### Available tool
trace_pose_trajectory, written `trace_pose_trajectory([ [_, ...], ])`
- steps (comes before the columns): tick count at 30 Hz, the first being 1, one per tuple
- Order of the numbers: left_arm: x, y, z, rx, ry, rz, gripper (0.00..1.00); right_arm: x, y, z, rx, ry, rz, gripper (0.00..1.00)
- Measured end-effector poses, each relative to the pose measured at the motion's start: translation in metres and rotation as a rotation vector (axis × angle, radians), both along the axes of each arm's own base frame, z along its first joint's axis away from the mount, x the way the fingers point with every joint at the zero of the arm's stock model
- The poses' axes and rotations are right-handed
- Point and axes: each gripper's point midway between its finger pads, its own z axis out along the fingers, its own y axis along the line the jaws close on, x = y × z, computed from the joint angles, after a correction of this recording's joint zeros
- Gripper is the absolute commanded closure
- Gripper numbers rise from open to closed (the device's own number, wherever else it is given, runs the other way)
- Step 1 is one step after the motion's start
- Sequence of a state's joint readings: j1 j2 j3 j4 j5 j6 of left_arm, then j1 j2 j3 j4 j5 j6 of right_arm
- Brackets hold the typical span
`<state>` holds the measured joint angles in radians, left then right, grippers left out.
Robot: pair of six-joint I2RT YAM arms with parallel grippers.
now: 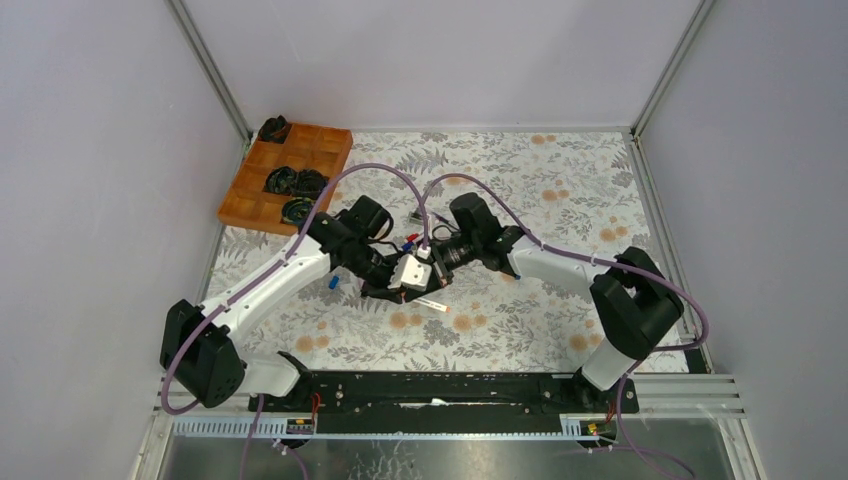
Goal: Open the pen caps
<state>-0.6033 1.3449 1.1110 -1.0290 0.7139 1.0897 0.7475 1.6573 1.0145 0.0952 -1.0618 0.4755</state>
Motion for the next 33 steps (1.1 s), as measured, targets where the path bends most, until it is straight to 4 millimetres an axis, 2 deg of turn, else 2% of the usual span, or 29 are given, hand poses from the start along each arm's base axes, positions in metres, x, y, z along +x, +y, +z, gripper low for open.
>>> trace_pose_trajectory([
  [5,0.015,0.004,0.001,-0.020,-0.068,-0.016,1.00,0.012,-0.001,-0.001,-0.013,-0.106,-0.060,1.00],
  [7,0.034,0.029,-0.005,0.047,-0.103,0.049,1.00,0.004,-0.010,-0.007,-0.043,-0.083,-0.054,1.00],
  [10,0.062,0.066,-0.013,0.127,-0.142,0.161,1.00,-0.011,-0.028,-0.027,-0.127,0.001,-0.053,1.00],
  [13,0.071,0.081,-0.016,0.163,-0.161,0.192,1.00,-0.018,-0.038,-0.037,-0.178,0.050,-0.052,1.00],
  [16,0.073,0.084,-0.024,0.173,-0.168,0.209,1.00,-0.011,-0.045,-0.039,-0.200,0.054,-0.085,1.00],
  [18,0.073,0.085,-0.036,0.182,-0.156,0.236,1.00,0.007,-0.054,-0.040,-0.224,0.036,-0.158,1.00],
  [20,0.076,0.086,-0.047,0.191,-0.142,0.273,1.00,0.037,-0.071,-0.041,-0.270,-0.004,-0.292,1.00],
  [23,0.088,0.084,-0.062,0.205,-0.113,0.349,0.97,0.091,-0.112,-0.046,-0.386,-0.082,-0.562,1.00],
  [25,0.101,0.083,-0.074,0.220,-0.092,0.417,0.95,0.119,-0.142,-0.049,-0.472,-0.130,-0.726,1.00],
  [30,0.119,0.086,-0.110,0.283,-0.006,0.571,0.92,0.159,-0.210,-0.054,-0.664,-0.232,-1.035,1.00],
  [33,0.121,0.089,-0.127,0.318,0.039,0.630,0.88,0.168,-0.249,-0.064,-0.784,-0.271,-1.175,1.00],
])
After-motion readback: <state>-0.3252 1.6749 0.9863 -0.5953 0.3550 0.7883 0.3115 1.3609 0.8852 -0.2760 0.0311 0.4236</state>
